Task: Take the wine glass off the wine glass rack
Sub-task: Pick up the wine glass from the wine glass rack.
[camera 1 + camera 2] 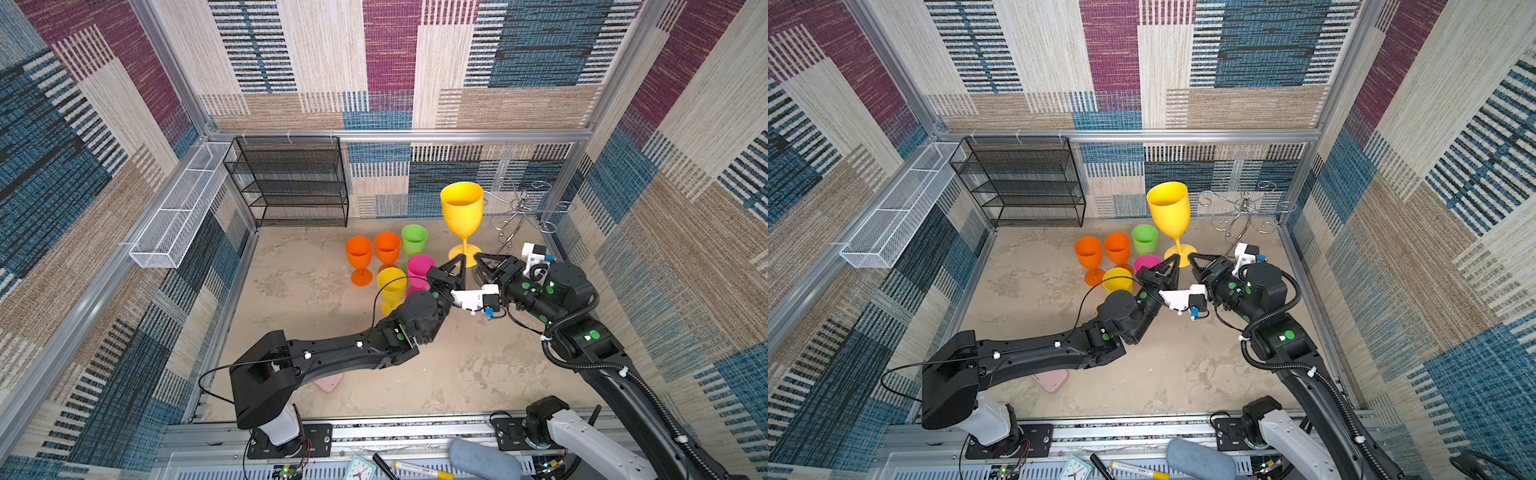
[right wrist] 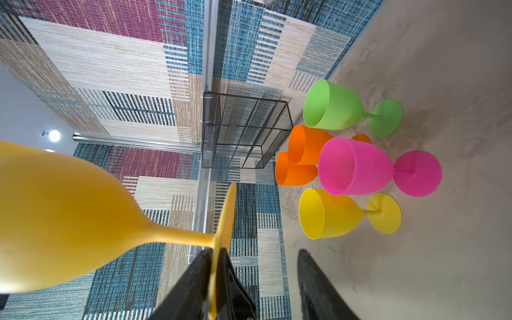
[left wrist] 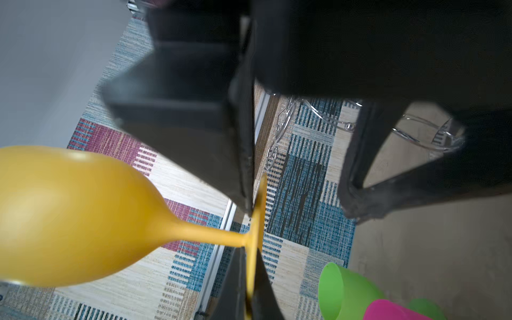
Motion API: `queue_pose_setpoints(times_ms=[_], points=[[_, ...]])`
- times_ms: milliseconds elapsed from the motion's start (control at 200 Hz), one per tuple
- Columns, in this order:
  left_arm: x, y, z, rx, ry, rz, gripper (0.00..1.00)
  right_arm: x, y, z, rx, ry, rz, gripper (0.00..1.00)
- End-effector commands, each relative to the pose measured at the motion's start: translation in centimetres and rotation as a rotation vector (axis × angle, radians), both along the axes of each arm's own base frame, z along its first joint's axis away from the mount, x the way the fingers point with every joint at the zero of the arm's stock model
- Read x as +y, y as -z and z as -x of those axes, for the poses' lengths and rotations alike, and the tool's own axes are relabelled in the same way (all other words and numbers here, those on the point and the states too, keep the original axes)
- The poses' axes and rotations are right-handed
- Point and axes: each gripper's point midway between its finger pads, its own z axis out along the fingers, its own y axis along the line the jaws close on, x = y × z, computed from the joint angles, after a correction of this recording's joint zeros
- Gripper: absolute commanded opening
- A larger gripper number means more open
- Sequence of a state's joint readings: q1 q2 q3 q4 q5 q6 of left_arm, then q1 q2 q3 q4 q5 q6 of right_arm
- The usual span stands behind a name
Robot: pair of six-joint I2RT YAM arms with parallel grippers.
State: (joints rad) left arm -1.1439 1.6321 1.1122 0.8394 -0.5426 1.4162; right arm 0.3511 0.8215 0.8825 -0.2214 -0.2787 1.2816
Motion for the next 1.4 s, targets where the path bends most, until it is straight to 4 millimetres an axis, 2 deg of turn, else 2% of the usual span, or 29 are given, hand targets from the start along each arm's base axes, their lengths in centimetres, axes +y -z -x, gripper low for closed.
queue_pose_setpoints(times_ms=[0, 511, 801, 981, 1077, 1227, 1267, 1397], points=[[0.5, -2.1, 1.0, -0.047, 0.030, 0.073, 0.00, 0.3, -1.1, -0.2, -0.039, -0.013, -0.022, 0.48], [1.1, -2.5, 2.3, -0.060, 0.089, 0.124, 0.00, 0.6, -1.8, -0.4, -0.066, -0.028, -0.020, 0.28], [1.5, -2.7, 2.5, -0.053, 0.100, 0.154, 0.00, 0.7, -2.5, -0.3, -0.097, -0.039, -0.018, 0.00], [1.5, -2.8, 2.2, -0.041, 0.088, 0.169, 0.02, 0.7, -2.8, -0.1, -0.111, -0.042, -0.021, 0.00], [1.6, -2.9, 2.1, -0.036, 0.083, 0.176, 0.10, 0.6, -3.0, 0.0, -0.122, -0.039, -0.020, 0.00], [1.9, -3.0, 1.8, -0.017, 0.063, 0.187, 0.32, 0.3, -3.4, 0.2, -0.148, -0.024, -0.022, 0.00], [2.1, -3.0, 1.8, -0.007, 0.063, 0.192, 0.40, 0.2, -3.6, 0.2, -0.156, -0.021, -0.024, 0.00], [2.9, -3.2, 1.9, 0.039, 0.066, 0.221, 0.53, 0.1, -3.8, 0.3, -0.173, -0.014, -0.030, 0.00]])
